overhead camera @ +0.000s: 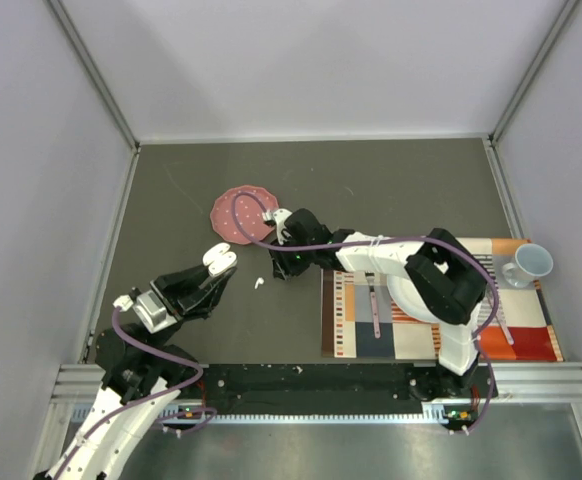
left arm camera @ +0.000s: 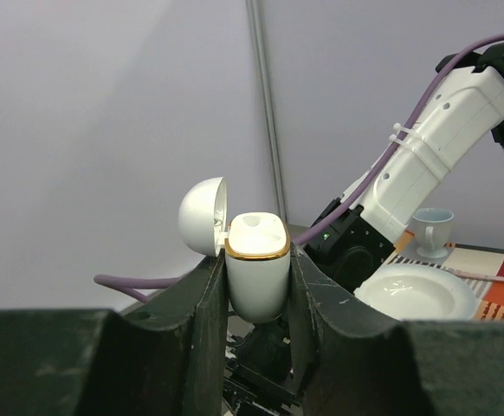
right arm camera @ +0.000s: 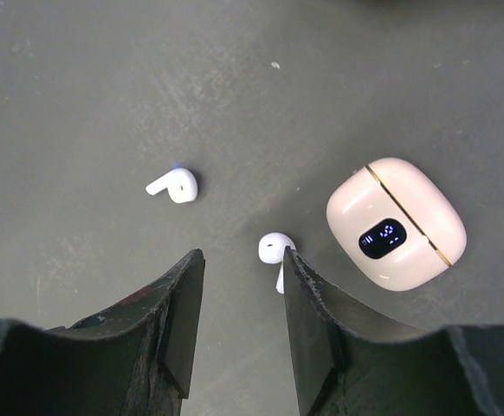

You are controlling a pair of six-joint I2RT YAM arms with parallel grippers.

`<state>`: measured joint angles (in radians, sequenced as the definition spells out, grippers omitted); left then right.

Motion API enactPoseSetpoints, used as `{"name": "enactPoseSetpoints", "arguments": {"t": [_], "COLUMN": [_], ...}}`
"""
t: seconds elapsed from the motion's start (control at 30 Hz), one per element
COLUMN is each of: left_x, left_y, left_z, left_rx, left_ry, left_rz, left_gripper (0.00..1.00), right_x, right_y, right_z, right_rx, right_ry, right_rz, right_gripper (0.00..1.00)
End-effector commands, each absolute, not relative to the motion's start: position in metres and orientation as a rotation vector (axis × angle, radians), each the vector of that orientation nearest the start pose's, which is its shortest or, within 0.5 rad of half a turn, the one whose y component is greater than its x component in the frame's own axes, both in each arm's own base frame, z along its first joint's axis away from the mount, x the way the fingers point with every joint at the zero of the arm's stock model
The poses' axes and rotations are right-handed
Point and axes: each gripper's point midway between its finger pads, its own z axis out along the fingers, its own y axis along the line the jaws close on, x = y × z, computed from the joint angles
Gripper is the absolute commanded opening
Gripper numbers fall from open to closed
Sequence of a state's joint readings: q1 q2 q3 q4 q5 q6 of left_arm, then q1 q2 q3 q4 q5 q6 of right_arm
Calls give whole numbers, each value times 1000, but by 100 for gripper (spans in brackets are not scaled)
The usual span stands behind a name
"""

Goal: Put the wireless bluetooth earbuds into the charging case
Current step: Pick up the right earbud from the center of the board.

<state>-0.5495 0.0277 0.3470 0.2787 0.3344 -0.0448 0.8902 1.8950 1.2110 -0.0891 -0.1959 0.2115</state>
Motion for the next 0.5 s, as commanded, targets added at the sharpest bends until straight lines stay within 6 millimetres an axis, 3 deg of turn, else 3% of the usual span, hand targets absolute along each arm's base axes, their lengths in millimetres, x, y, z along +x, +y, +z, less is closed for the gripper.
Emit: {"name": "enactPoseSetpoints", "arguments": {"t": [0.0, 0.47], "left_x": [116, 118], "left_y": [-136, -134], "left_z": [381, 379], "left_rx": [516, 502], "left_ry": [783, 790], "left_rz": [-678, -669], "left_gripper": [0, 0], "right_x": [277, 281], "right_y": [410, 407], "right_z": [65, 52], "right_rx": [-909, -945], "right_ry": [2246, 2261], "right_rz": [738, 676], "right_gripper": [41, 41]}}
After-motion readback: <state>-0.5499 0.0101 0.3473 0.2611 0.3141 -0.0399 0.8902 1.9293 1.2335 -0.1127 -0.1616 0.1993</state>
